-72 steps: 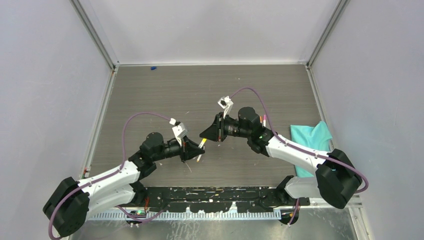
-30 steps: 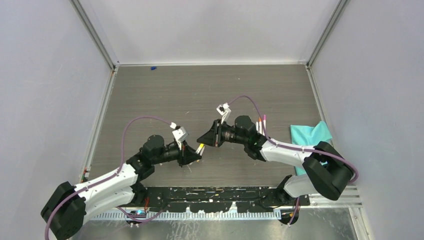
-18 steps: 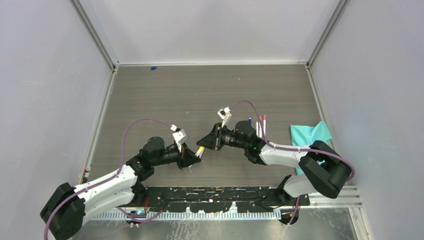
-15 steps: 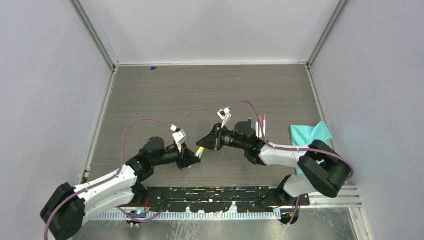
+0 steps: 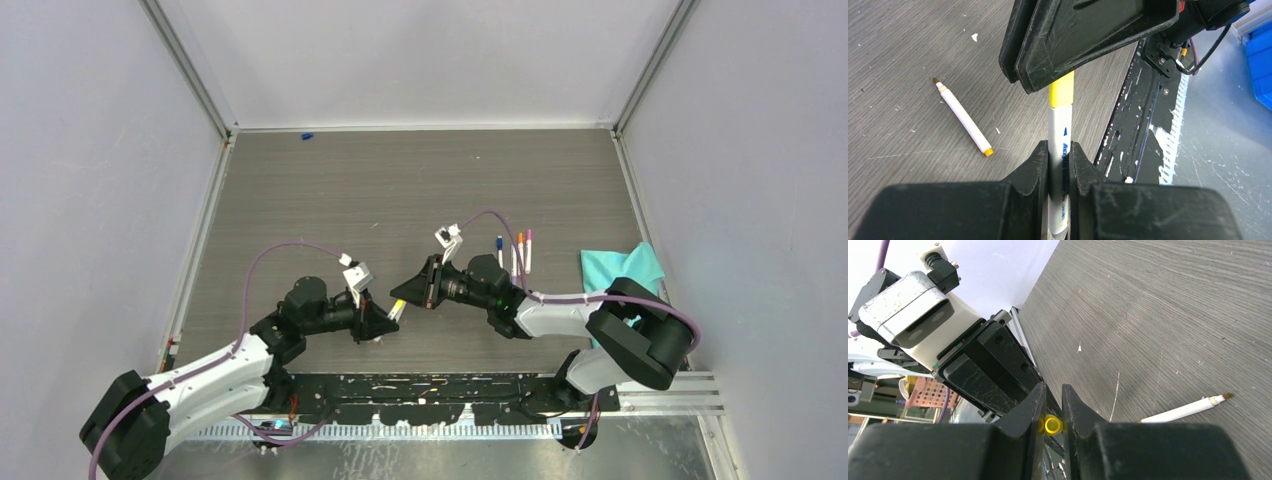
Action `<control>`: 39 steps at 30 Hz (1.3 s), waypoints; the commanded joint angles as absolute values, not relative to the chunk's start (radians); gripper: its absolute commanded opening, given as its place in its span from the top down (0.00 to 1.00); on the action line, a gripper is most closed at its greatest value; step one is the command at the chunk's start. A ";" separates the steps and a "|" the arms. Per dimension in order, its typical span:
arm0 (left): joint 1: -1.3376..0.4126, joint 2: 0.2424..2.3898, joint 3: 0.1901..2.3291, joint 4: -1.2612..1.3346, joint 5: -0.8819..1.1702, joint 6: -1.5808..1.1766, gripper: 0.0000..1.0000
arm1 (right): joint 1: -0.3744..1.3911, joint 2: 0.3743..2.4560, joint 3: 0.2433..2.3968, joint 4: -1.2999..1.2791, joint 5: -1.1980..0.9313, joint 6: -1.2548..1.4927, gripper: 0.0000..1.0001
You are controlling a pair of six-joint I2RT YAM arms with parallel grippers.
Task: Insert the pens into the pen caps
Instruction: Press the pen cap onto the pen.
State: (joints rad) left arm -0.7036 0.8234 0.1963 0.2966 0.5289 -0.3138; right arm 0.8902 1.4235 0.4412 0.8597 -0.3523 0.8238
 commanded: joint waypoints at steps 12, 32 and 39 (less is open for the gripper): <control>-0.654 0.779 0.261 0.671 0.460 -0.360 1.00 | 1.060 1.512 0.376 0.906 -0.541 0.927 0.99; -0.615 0.764 0.253 0.704 0.461 -0.398 1.00 | 1.147 1.586 0.341 0.993 -0.532 1.003 0.99; -0.590 0.729 0.252 0.681 0.454 -0.407 1.00 | 1.183 1.583 0.330 0.966 -0.532 1.011 0.99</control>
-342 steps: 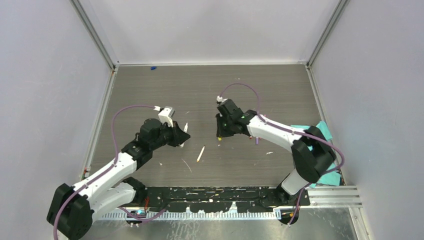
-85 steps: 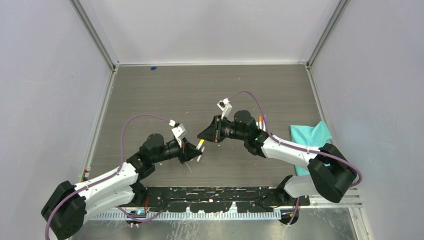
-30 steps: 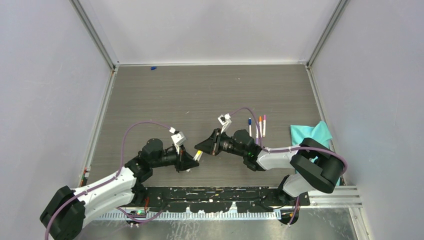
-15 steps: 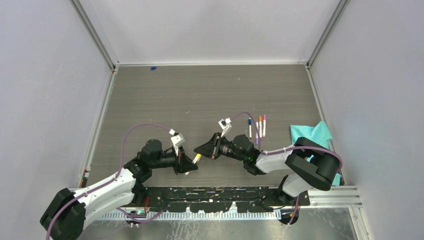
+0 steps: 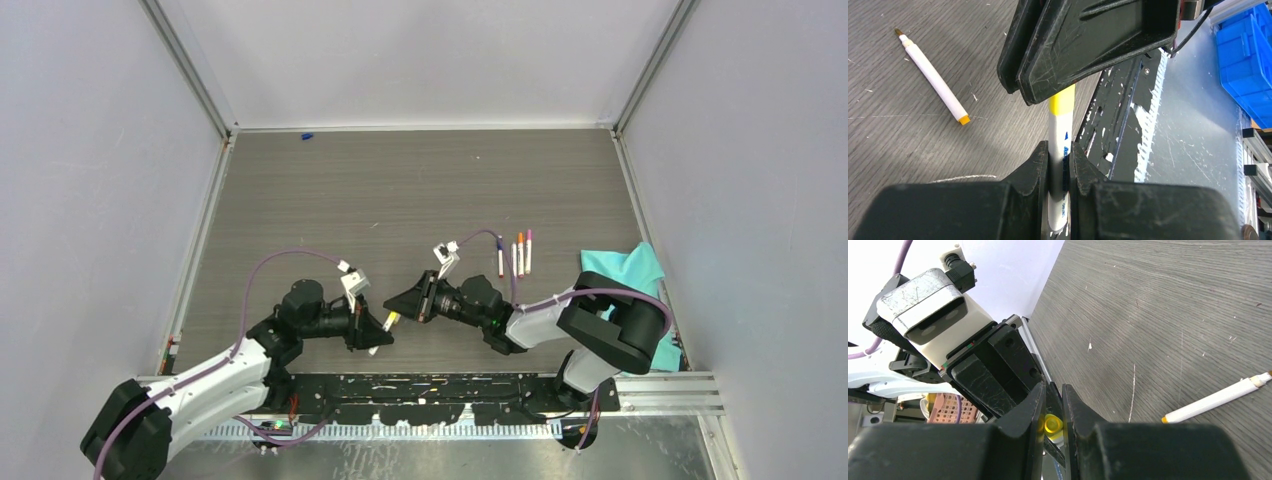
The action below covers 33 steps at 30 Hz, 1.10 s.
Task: Insert the pens into the pen caps
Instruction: Press the pen cap onto the pen, then place the pen at the center of the board.
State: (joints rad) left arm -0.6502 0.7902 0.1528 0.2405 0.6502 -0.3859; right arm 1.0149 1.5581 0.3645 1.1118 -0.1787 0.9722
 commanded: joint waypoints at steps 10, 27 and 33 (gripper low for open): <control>-0.583 0.733 0.288 0.550 0.528 -0.383 1.00 | 1.099 1.291 0.581 0.313 -0.327 0.756 0.89; -0.584 0.637 0.322 0.301 0.483 -0.461 1.00 | 0.939 1.132 0.877 0.073 -0.097 0.652 0.20; -0.584 0.639 0.313 0.341 0.506 -0.511 0.99 | 0.977 1.192 0.869 0.155 -0.123 0.669 0.23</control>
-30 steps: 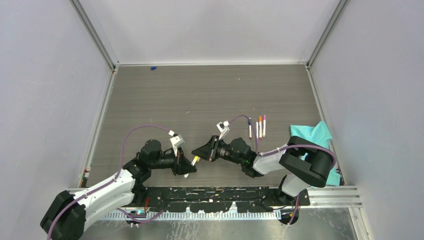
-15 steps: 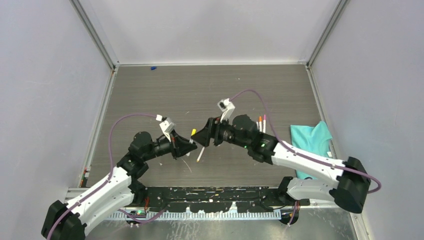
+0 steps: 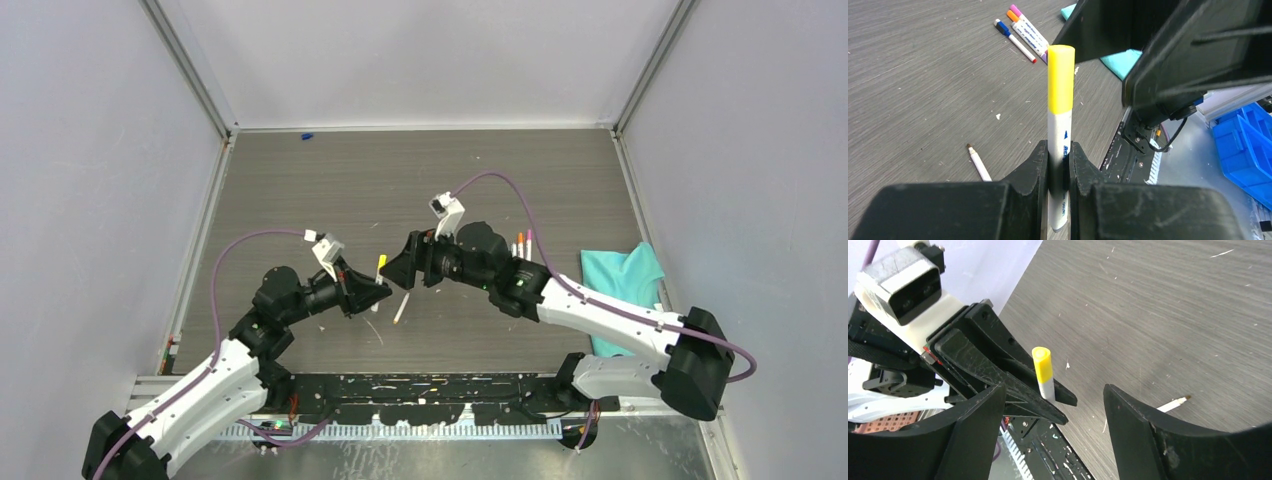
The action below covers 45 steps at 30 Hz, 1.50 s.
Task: Insert the pens into the pen caps
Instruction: Place the pen at the center of the board.
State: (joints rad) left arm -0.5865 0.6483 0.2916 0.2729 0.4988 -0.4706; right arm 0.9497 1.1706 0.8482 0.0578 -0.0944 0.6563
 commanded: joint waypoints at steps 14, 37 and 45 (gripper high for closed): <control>-0.584 0.619 0.318 0.340 0.529 -0.528 0.97 | 1.016 1.325 0.953 0.193 -0.081 0.628 0.59; -0.437 0.830 0.913 -0.467 -0.013 -0.419 0.00 | 0.512 1.320 1.014 -0.463 -0.065 0.338 0.99; -0.215 1.073 1.012 -0.358 0.047 -0.455 0.02 | 0.462 1.492 1.059 -0.496 -0.017 0.271 0.99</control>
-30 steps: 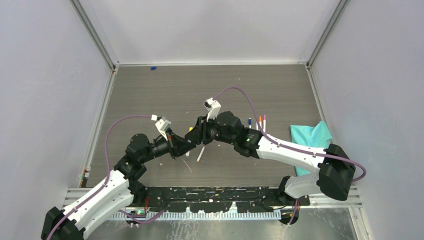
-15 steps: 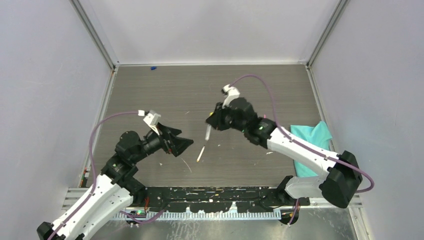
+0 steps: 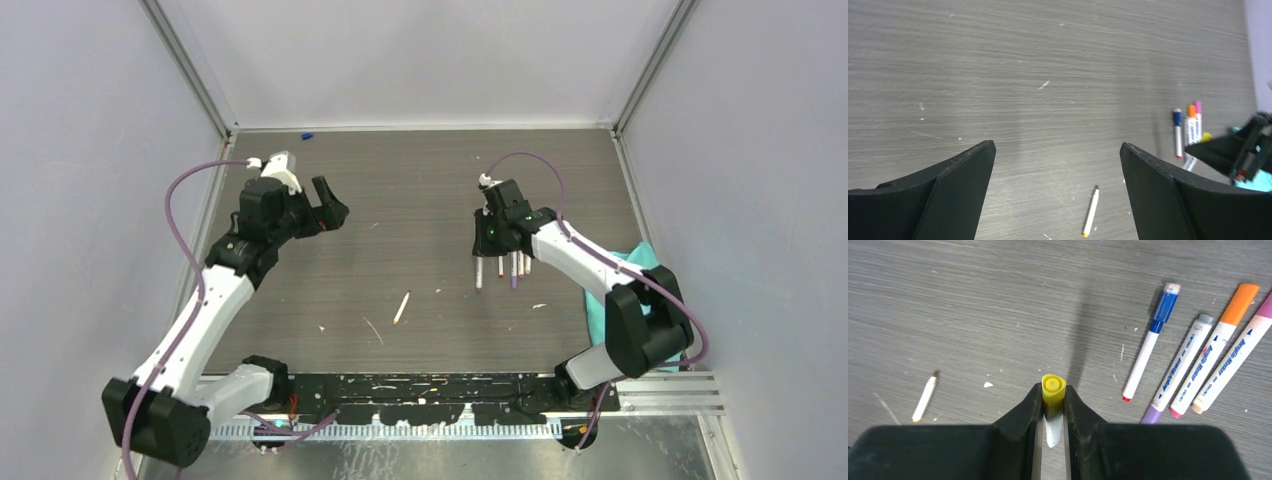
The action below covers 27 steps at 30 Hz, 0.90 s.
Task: Insert the pens into the pen caps
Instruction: Place the pen at the center of the board, then move the pen cap to the center of the board.
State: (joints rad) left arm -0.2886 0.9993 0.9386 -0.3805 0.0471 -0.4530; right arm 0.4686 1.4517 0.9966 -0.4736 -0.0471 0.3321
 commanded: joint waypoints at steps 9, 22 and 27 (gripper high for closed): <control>-0.060 1.383 1.148 -0.278 0.038 -0.379 0.05 | 0.397 1.620 1.103 -0.497 -0.023 0.250 0.85; 0.032 1.934 1.561 -0.148 0.122 -0.295 0.07 | 0.365 1.571 1.073 -0.421 -0.060 0.247 0.23; 0.037 2.189 1.822 -0.176 0.118 -0.249 0.32 | 0.359 1.511 1.053 -0.398 -0.095 0.244 0.22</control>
State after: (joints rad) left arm 0.0273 2.0705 1.6451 -0.2283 0.1059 -0.3038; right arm 0.3660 1.6032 1.0573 -0.4580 -0.0616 0.2588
